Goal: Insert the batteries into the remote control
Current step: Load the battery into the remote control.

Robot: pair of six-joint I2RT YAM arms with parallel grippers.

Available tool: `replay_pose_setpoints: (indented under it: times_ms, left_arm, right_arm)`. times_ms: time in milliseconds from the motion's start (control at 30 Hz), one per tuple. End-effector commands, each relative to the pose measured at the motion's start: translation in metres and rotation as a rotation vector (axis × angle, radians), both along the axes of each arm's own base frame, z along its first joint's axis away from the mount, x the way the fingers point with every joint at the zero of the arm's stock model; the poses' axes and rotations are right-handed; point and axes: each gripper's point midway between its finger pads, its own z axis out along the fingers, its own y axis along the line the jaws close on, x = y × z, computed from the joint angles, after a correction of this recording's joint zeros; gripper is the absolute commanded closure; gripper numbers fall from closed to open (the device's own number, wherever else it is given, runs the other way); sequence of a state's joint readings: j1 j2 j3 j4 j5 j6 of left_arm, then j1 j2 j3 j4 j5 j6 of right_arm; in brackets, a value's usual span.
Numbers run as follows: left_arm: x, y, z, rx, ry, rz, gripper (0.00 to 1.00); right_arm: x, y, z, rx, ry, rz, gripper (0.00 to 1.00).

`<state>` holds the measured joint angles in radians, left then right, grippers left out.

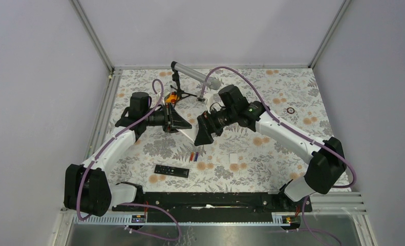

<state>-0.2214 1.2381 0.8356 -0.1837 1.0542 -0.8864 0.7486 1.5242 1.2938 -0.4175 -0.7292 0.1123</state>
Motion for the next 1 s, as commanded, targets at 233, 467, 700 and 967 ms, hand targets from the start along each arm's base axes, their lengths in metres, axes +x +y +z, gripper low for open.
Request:
replay_pose_setpoints:
  times_ms: [233, 467, 700, 967]
  left_arm:
    - [0.004, -0.001, 0.02, -0.023, -0.077, -0.023, 1.0]
    - [0.004, -0.001, 0.018, -0.019, -0.077, -0.018, 1.0]
    - [0.004, -0.001, 0.013, -0.012, -0.069, -0.014, 1.0]
    - [0.009, 0.0, 0.008, 0.005, -0.078, 0.0, 1.0]
  right_arm:
    - [0.0, 0.008, 0.004, 0.016, -0.01, 0.035, 0.2]
    - [0.003, 0.01, 0.004, 0.016, -0.013, 0.03, 0.33]
    - [-0.001, 0.013, 0.006, 0.05, 0.007, 0.034, 0.4]
    - [-0.006, 0.017, 0.017, 0.117, 0.015, 0.044, 0.16]
